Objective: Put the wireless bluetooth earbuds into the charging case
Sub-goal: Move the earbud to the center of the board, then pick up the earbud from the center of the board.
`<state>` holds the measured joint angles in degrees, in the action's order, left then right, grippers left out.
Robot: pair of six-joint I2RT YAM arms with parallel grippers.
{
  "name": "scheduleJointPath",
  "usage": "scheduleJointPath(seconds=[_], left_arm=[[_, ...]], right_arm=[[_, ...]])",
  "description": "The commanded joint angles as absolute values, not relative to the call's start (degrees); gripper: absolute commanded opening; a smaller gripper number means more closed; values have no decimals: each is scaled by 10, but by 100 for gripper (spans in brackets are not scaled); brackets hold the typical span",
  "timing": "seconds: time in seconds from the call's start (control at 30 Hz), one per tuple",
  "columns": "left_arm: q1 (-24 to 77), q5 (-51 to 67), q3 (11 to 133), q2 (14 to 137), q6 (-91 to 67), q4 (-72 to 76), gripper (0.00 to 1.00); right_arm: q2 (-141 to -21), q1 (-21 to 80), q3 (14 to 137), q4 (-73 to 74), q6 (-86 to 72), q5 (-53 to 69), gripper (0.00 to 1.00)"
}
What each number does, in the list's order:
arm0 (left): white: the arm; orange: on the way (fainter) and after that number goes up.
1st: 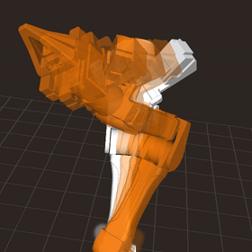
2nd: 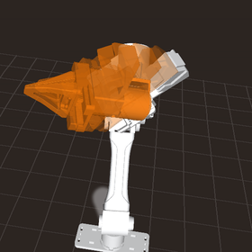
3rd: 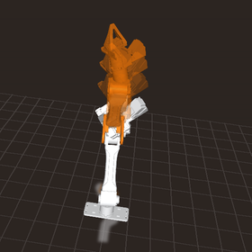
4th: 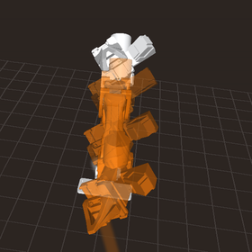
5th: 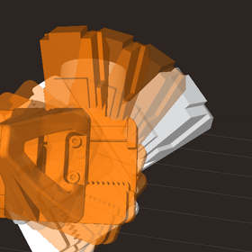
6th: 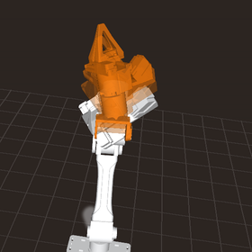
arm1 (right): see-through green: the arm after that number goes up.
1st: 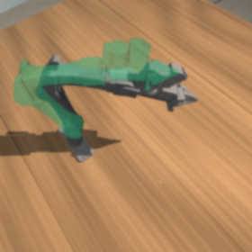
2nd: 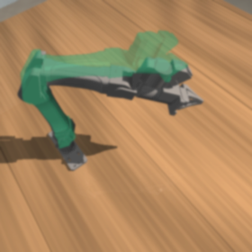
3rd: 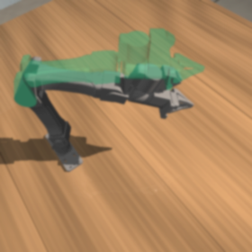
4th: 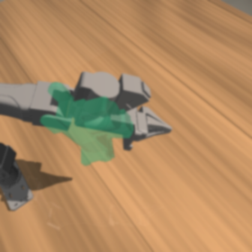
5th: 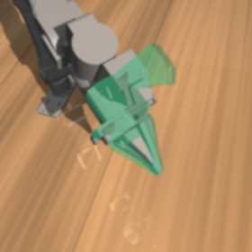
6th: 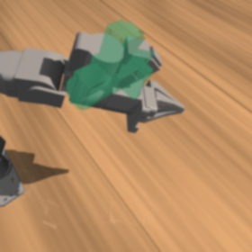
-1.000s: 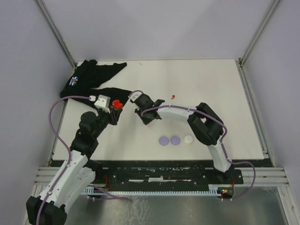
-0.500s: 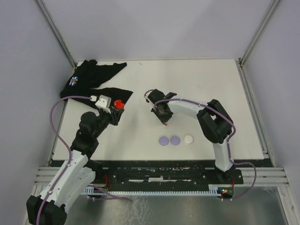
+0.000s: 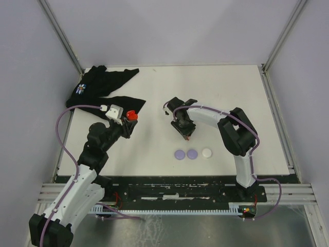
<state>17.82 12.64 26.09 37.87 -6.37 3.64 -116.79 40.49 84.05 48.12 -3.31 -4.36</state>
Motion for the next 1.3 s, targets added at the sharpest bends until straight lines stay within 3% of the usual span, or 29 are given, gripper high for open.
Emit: scheduleJointPath(seconds=[0.0, 0.43, 0.8, 1.03, 1.27], left_arm=[[180, 144, 263, 379, -65, 77, 3], [182, 184, 264, 389, -57, 85, 3], [184, 217, 263, 393, -57, 94, 3], [190, 263, 255, 404, -57, 124, 3], [199, 341, 231, 413, -54, 229, 3]], right_arm=[[-1173, 404, 865, 504, -23, -34, 40], [-1192, 398, 876, 485, -48, -43, 41], [-1195, 398, 871, 501, -55, -44, 36], [-1185, 398, 863, 504, -56, -38, 23], [-1082, 399, 858, 496, -65, -40, 19]])
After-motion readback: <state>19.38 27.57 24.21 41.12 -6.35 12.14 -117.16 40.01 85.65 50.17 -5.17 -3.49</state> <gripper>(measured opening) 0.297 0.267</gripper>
